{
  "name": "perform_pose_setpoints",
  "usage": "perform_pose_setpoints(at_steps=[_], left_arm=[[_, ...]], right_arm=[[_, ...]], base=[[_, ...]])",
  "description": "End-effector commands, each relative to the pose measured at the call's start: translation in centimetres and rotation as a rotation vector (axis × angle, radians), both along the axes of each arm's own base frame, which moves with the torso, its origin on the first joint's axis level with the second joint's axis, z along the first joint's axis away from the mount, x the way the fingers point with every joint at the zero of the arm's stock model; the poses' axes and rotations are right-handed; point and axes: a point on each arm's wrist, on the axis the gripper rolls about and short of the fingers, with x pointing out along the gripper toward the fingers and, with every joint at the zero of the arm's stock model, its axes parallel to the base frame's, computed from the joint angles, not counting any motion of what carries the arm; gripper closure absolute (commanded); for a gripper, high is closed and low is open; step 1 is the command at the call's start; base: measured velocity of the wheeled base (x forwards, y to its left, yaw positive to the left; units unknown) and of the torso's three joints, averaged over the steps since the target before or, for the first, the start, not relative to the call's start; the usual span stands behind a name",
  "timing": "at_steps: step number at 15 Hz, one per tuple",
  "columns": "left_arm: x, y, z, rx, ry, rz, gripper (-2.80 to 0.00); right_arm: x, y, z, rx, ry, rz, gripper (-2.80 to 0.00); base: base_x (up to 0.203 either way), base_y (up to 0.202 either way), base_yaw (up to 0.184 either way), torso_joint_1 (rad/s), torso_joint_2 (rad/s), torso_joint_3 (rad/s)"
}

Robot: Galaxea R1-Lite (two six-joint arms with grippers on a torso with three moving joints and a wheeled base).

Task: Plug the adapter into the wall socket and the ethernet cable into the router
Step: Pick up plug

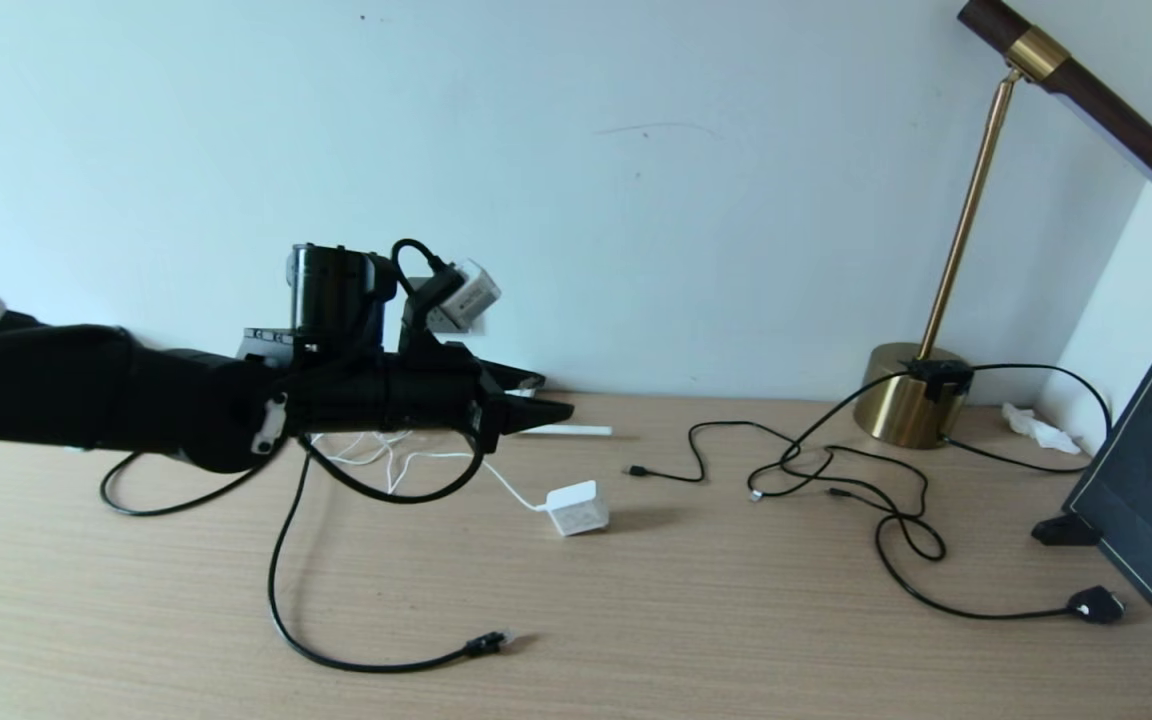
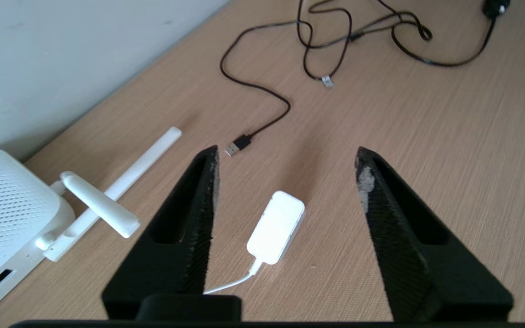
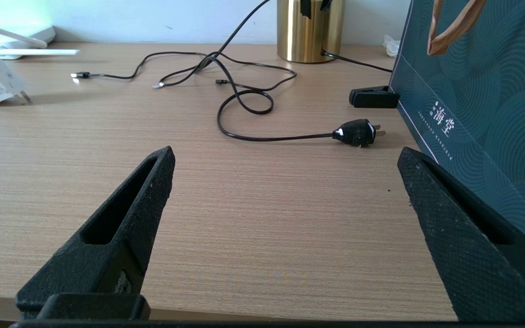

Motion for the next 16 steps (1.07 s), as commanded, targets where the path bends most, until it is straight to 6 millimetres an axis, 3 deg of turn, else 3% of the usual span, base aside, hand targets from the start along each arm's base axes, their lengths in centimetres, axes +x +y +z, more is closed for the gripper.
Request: perform_pose_setpoints(at_steps=[1,6,10,16], left_arm=[[0.7,0.1,-1.7,0.023,0.02,-0.044,-2.8],[2.6,-0.1,-4.6,0.085,-0.047,-0.188,-2.8],[2.4,0.1,-6.5,0.152,0.0,-0.231,-2.8],[2.2,-0.4,-7.2,0.217,-0.031,-0.257,-2.8]], right_arm=[[0.1,0.0,-0.3,0.0,0.009,0.0,-2.8],[0.1,0.0,-0.3,0.0,0.01,0.0,-2.8],[0.1,0.0,-0.3,0.0,0.01,0.0,-2.8],[0.1,0.0,-0.3,-0.001,0.011,0.0,-2.8]], base=[[0.0,0.0,0.0,0.0,0.0,0.0],[0.0,0.0,0.0,0.0,0.0,0.0],[0.0,0.0,0.0,0.0,0.0,0.0],[0.0,0.0,0.0,0.0,0.0,0.0]])
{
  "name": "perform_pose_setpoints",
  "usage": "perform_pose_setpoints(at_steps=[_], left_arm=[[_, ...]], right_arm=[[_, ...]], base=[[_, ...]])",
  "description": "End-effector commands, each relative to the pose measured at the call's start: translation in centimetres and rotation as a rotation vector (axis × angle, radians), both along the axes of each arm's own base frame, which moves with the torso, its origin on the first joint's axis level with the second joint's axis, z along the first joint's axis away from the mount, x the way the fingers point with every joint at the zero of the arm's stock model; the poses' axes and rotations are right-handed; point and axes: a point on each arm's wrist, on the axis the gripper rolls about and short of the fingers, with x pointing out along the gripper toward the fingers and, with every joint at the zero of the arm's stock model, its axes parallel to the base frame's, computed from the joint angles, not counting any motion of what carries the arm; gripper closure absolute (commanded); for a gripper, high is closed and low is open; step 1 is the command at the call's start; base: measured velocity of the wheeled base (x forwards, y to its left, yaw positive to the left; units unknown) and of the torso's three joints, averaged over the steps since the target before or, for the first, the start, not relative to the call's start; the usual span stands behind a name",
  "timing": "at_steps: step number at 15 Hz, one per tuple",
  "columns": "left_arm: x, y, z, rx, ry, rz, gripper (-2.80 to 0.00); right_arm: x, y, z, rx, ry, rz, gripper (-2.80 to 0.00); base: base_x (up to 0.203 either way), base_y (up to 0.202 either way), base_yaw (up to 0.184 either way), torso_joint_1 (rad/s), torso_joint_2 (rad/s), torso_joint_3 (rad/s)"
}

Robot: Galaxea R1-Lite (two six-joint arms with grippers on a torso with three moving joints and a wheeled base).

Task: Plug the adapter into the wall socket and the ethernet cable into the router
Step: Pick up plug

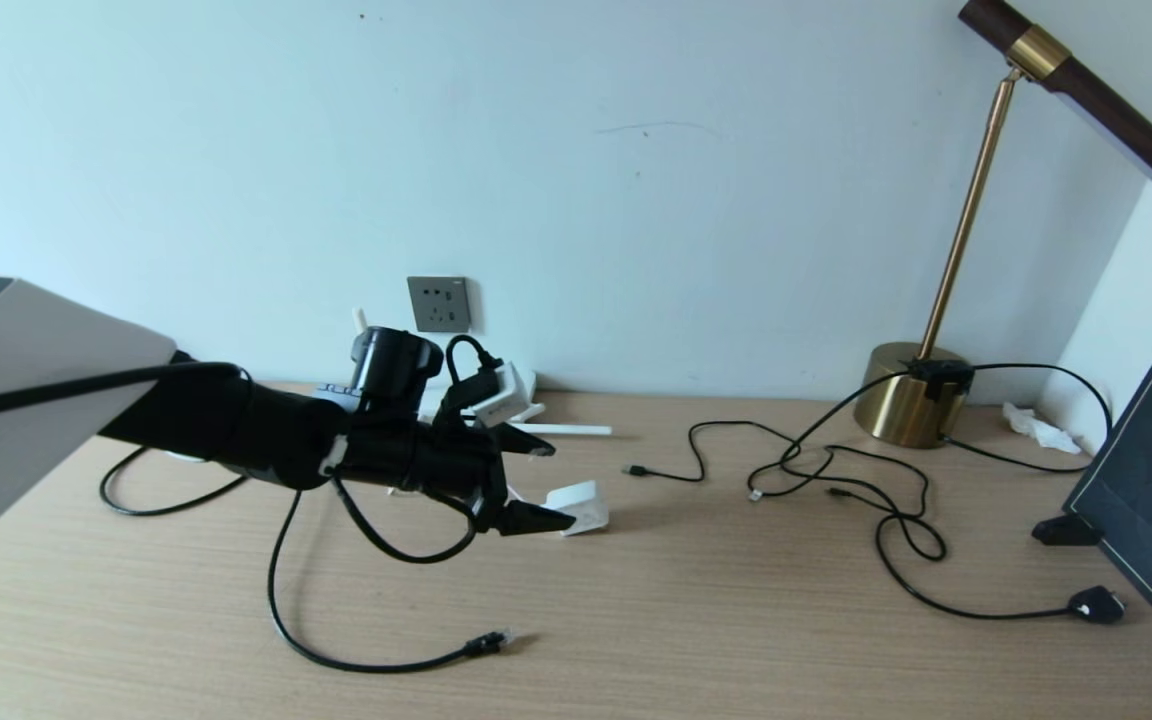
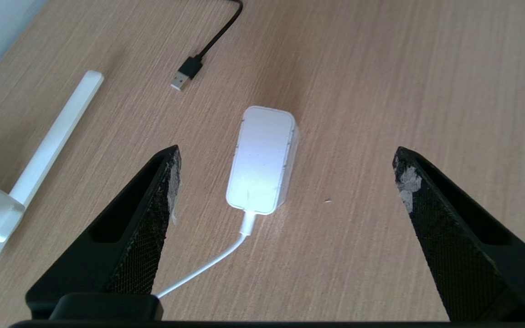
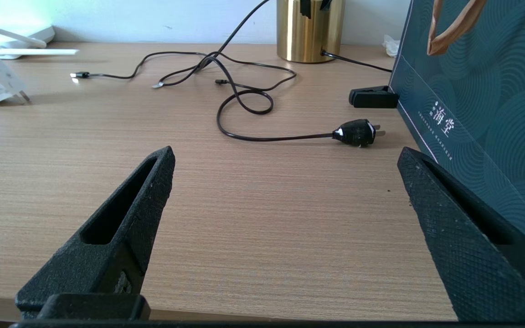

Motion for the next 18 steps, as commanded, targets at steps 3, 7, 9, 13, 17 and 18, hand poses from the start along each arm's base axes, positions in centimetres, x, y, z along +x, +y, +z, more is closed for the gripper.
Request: perform_pose_setpoints(at_steps=[3,7,9,13,17,18], left_arm=[[0.0,-2.1,0.8,0.063,-0.059,0.017,-2.8],[0.3,-3.5,3.8,0.164,-0.042,-0.01,-2.8],[0.2,-3.5,5.0,0.256,-0.027,-0.029,-2.8],[-0.1,-3.0,4.2,0.433,-0.023,-0.072,-2.8],[0.4,-3.5,3.8,0.436,-0.037,-0.079,-2.8],[0.6,-3.9,3.7,0.434,-0.041,-0.083,-2.8]], right_arm=[[0.1,0.0,-0.3,0.0,0.01,0.0,-2.8],[0.1,0.0,-0.3,0.0,0.01,0.0,-2.8],[0.1,0.0,-0.3,0.0,0.01,0.0,-2.8],[0.1,0.0,-0.3,0.0,0.01,0.0,-2.8],[0.1,0.0,-0.3,0.0,0.012,0.0,-2.8],[0.1,0.0,-0.3,0.0,0.011,0.0,-2.8]], base=[[0.0,0.0,0.0,0.0,0.0,0.0],[0.0,0.0,0.0,0.0,0.0,0.0],[0.0,0.0,0.0,0.0,0.0,0.0],[0.0,0.0,0.0,0.0,0.0,0.0],[0.0,0.0,0.0,0.0,0.0,0.0],[0.0,0.0,0.0,0.0,0.0,0.0]])
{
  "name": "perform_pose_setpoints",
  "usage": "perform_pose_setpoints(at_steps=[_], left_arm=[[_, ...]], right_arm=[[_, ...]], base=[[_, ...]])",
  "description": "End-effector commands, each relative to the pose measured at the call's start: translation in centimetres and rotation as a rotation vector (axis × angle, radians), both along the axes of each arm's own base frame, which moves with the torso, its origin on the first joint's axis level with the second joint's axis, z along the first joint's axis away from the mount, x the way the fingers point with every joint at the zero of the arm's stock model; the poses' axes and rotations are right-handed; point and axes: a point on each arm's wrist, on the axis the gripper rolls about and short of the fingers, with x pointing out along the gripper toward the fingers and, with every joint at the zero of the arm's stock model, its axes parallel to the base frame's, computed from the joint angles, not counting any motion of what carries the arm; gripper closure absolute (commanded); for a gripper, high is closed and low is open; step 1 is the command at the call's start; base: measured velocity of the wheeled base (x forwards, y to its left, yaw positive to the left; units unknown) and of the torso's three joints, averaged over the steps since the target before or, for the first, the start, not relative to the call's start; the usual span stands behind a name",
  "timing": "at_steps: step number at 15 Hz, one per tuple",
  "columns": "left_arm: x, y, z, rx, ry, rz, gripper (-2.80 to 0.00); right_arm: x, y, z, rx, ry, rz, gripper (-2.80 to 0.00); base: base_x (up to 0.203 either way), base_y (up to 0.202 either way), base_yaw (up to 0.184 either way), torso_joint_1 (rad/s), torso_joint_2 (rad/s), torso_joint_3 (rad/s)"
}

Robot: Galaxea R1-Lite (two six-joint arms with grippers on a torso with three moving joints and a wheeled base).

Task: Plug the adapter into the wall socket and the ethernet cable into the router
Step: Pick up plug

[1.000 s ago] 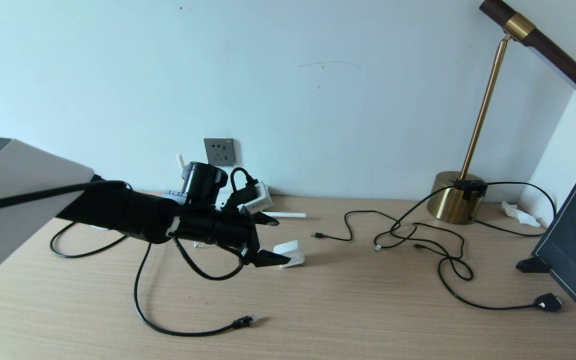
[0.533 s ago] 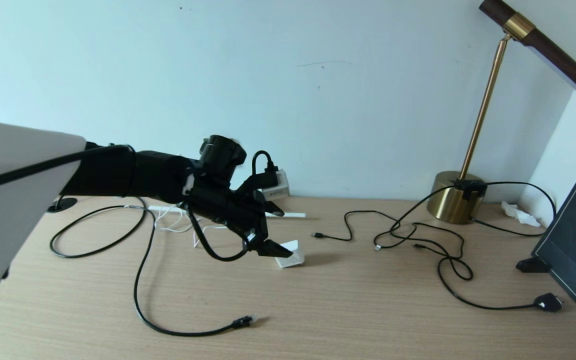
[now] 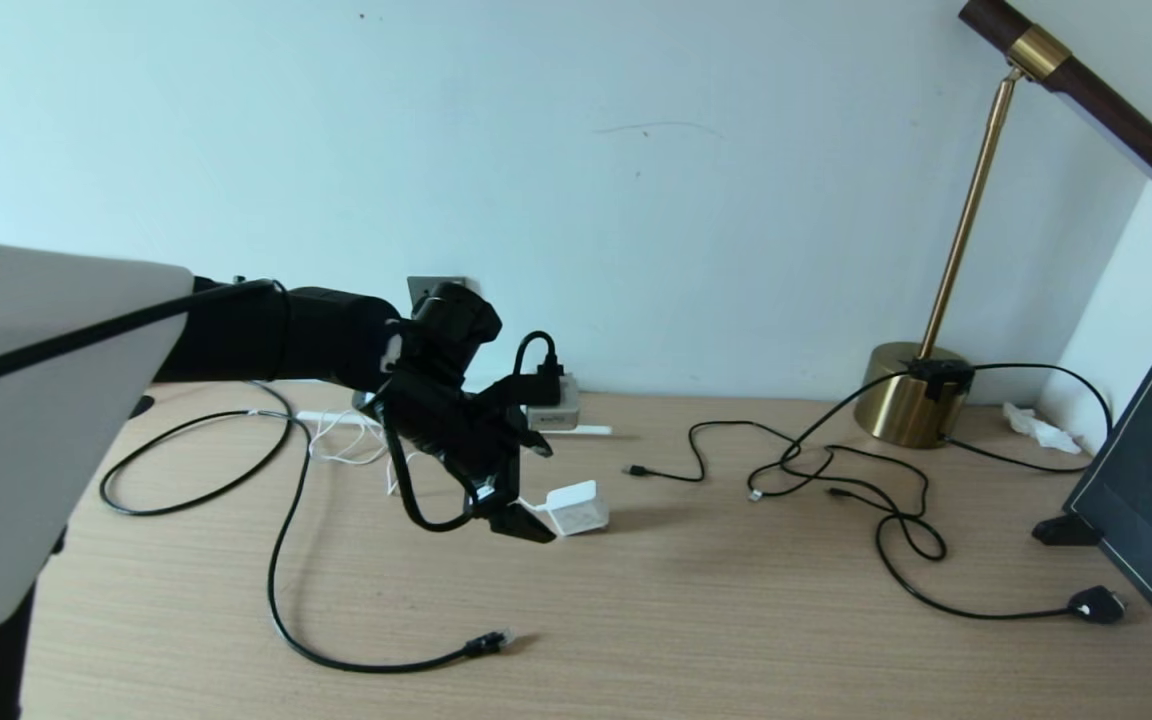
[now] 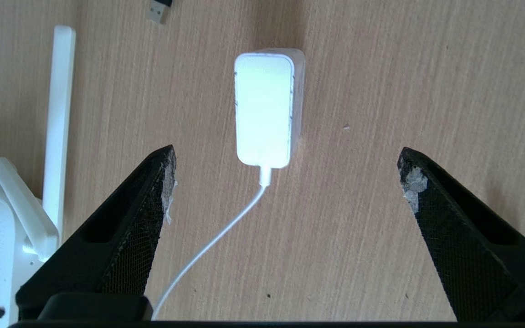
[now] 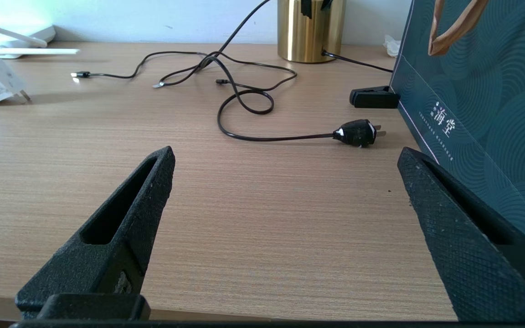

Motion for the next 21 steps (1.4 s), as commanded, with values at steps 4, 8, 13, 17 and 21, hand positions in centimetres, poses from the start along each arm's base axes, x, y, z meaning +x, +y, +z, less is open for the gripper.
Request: perform_pose_setpoints(at_steps=[4,8,13,17,21], left_arm=[[1.3,-1.6,-1.2,-0.004,-0.002,-0.024,-2.8],[1.9,-2.5,-2.0,-0.007,0.011,-0.024,-2.8],[1.8,-3.3,-2.5,0.015,0.013,-0.03,-2.8],[1.7,-3.9,-2.4,0.057,0.028,-0.021,-2.8],[1.5,-4.4,-2.4,0.066,0.019,-0.025,-2.8]], right_arm=[[0.1,0.0,-0.3,0.0,0.009,0.0,-2.8],[0.1,0.0,-0.3,0.0,0.012,0.0,-2.8],[0.1,0.0,-0.3,0.0,0.01,0.0,-2.8],[0.1,0.0,-0.3,0.0,0.01,0.0,-2.8],[0.1,0.0,-0.3,0.0,0.011,0.0,-2.8]], base=[[0.0,0.0,0.0,0.0,0.0,0.0],[0.0,0.0,0.0,0.0,0.0,0.0],[0.0,0.0,0.0,0.0,0.0,0.0],[0.0,0.0,0.0,0.0,0.0,0.0],[0.0,0.0,0.0,0.0,0.0,0.0]])
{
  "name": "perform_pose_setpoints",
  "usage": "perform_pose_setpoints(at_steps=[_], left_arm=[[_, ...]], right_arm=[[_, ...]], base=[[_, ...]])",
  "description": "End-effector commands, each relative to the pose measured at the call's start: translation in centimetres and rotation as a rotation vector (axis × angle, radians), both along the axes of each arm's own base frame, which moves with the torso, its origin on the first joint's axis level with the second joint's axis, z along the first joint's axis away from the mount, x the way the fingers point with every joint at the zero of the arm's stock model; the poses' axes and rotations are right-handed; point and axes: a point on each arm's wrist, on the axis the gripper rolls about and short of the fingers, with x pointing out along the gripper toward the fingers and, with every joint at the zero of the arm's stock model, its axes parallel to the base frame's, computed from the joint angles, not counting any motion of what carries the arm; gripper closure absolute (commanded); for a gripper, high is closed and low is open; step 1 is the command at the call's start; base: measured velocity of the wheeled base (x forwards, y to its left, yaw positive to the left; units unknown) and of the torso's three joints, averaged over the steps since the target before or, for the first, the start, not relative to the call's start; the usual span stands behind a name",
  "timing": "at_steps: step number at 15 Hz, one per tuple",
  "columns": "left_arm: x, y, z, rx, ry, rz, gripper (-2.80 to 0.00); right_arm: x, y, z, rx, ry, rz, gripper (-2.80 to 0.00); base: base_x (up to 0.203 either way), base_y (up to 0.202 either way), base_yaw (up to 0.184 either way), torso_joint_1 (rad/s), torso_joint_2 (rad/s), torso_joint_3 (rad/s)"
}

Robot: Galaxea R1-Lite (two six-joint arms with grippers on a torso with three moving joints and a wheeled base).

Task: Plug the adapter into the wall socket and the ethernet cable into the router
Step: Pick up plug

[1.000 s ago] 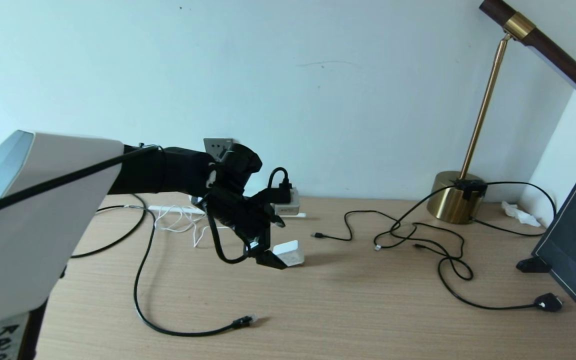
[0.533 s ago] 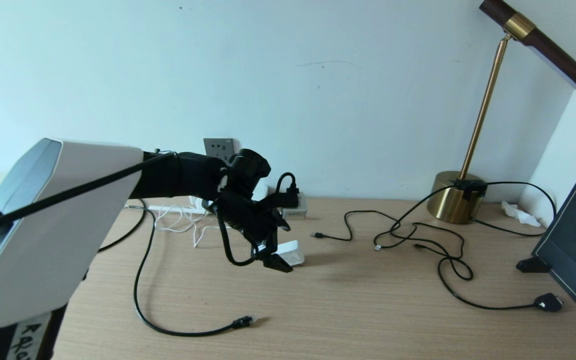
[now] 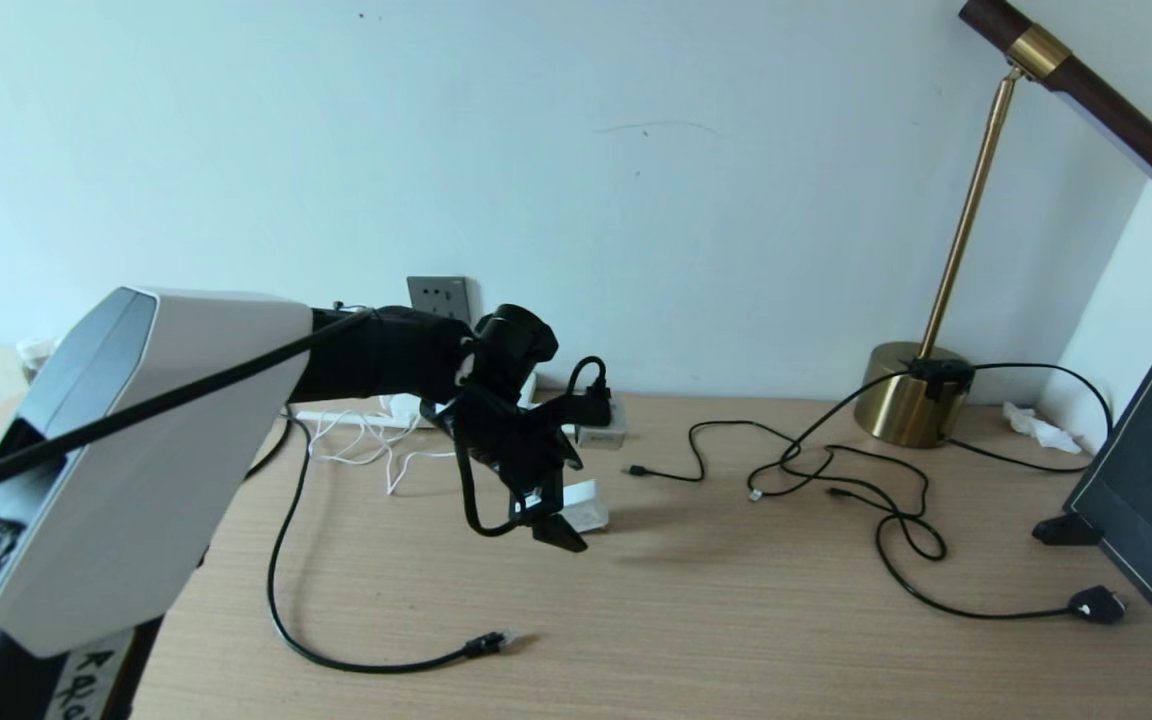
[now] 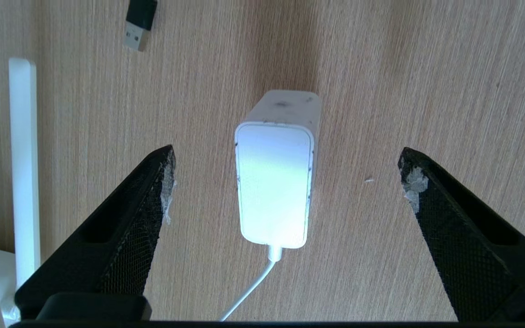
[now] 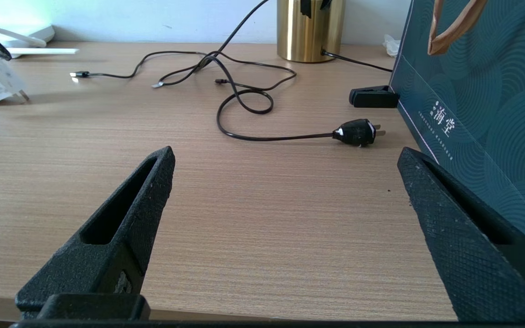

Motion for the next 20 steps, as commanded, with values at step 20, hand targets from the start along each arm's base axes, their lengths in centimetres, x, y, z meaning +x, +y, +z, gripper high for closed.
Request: perform_pose_setpoints(at_steps=[20], left_arm=[[-0.6,-1.4,-0.2,0.089,-0.053,0.018,-2.8]], right_arm=[[0.1,0.0,-0.3,0.0,0.01,0.0,-2.8]], base=[[0.0,0.0,0.0,0.0,0.0,0.0]])
